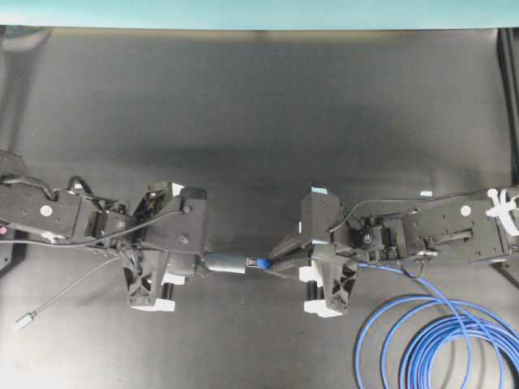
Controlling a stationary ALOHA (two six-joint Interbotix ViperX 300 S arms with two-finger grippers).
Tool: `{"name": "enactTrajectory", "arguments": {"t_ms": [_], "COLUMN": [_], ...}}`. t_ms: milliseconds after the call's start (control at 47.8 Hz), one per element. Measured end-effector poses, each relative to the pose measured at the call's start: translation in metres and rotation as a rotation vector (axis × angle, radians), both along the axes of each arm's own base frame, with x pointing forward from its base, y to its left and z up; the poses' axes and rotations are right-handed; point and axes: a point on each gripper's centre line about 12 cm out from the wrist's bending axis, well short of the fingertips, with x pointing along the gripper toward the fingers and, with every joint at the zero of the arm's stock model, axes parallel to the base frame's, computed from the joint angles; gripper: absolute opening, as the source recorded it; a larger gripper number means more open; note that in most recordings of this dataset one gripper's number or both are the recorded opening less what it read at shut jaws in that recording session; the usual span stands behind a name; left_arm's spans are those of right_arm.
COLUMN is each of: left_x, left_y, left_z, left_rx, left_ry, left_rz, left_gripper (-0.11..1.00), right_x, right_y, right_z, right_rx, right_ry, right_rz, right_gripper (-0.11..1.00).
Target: Insert the LAN cable into the hub.
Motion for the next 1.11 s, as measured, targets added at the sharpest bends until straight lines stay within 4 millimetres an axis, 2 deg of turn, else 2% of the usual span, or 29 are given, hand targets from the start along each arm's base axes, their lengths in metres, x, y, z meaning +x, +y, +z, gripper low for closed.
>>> {"name": "enactTrajectory", "arguments": {"t_ms": [565, 836, 1108], "left_x": [0.004, 0.014, 0.015], "left_y": [0.004, 0.003, -0.002], "left_z": [-0.004, -0.003, -0.004], "left_rx": [0.029, 0.067, 0.076], "left_ry": [0.041, 0.065, 0.065], "left_rz": [-0.004, -0.033, -0.052], "left_gripper": [0.28, 0.28, 0.28], "right_x": [0.0, -0.001, 0.0], "right_y": [0.005, 0.006, 0.005], "right_z": [-0.003, -0.006, -0.006], "right_rx": [-0.007, -0.015, -0.018], "right_ry": [0.052, 0.08, 0.085], "right_rz": [0.013, 0.022, 0.02], "right_gripper": [0.12, 0.12, 0.12]}}
